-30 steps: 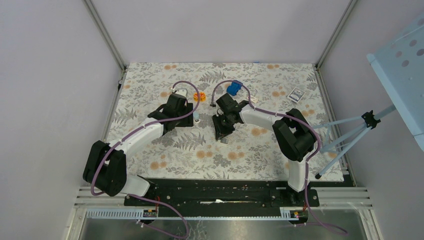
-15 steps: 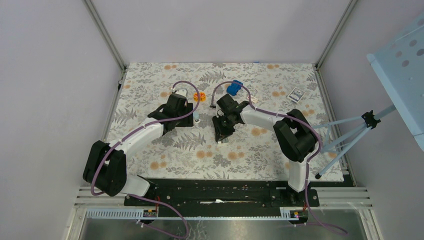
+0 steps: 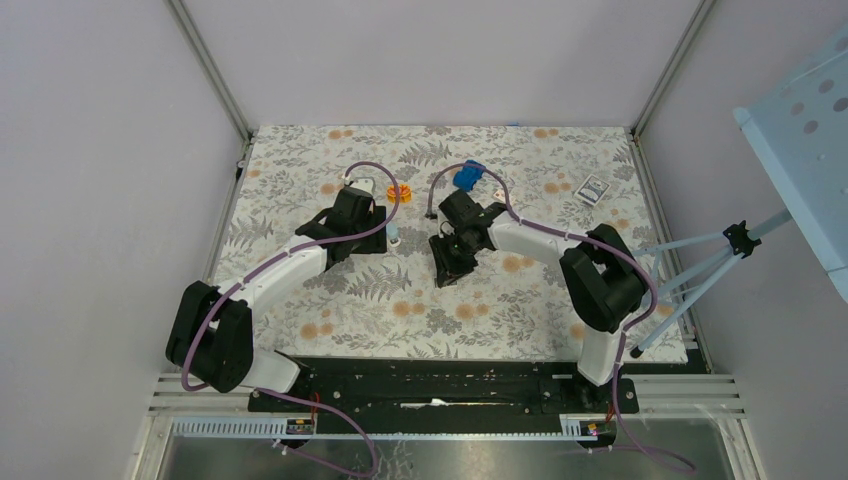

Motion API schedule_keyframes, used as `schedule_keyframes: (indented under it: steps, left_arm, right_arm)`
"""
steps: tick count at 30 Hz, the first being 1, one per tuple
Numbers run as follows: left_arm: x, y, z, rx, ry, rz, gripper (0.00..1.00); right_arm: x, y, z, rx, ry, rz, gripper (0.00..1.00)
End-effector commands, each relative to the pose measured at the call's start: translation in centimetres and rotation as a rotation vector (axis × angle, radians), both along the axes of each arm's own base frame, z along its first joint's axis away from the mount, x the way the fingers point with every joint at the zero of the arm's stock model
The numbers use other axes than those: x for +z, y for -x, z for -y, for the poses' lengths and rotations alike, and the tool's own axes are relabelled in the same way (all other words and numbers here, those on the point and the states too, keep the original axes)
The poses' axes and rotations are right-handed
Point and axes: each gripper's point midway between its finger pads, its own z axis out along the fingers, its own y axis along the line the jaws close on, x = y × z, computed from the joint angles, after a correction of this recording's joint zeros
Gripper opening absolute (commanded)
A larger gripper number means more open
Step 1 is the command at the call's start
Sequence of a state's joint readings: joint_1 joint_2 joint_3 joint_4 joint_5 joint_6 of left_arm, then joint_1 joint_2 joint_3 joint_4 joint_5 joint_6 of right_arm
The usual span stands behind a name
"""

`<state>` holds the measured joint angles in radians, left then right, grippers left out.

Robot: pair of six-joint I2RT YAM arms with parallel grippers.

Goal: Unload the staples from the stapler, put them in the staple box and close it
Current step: Adjust the staple in the staple box.

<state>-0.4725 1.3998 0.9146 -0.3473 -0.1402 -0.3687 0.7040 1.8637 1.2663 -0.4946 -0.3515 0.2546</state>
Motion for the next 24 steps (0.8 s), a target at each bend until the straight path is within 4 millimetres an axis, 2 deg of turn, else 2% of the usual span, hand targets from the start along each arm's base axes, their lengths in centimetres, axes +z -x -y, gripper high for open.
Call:
schedule_keyframes:
  steps: [1,4,8,13,18,24]
  left_arm:
    - [2.3,-1.5,0.6,-0.003,0.017,0.073,0.62]
    - [2.2,-1.5,0.7,-0.002,0.017,0.072,0.62]
    - [2.2,-1.5,0.6,-0.001,0.015,0.072,0.62]
    - [2.3,-1.6,0.6,0.005,0.015,0.074,0.62]
    - [2.5,-1.8,-0.5,0.055,-0.020,0.084,0.62]
    - [2.6,-1.9,-1.2,0.092,-0.041,0.091,0.63]
  right_arm:
    - [1.5,-1.4,1.3,-0.057,0.060,0.075,0.36]
    - [1.5,-2.7,1.5,-0.140,0.097,0.108,0.37]
    - [1.4,-3.3,1.4,-0.273,0.155,0.134,0.37]
    - [1.4,-2.2,-0.3,-0.325,0.166,0.118,0.44]
    - [1.0,-2.0,-0.7,-0.360,0.186,0.113,0.50]
    - [0.3,-1.8,-0.7,-0.361,0.221,0.106,0.50]
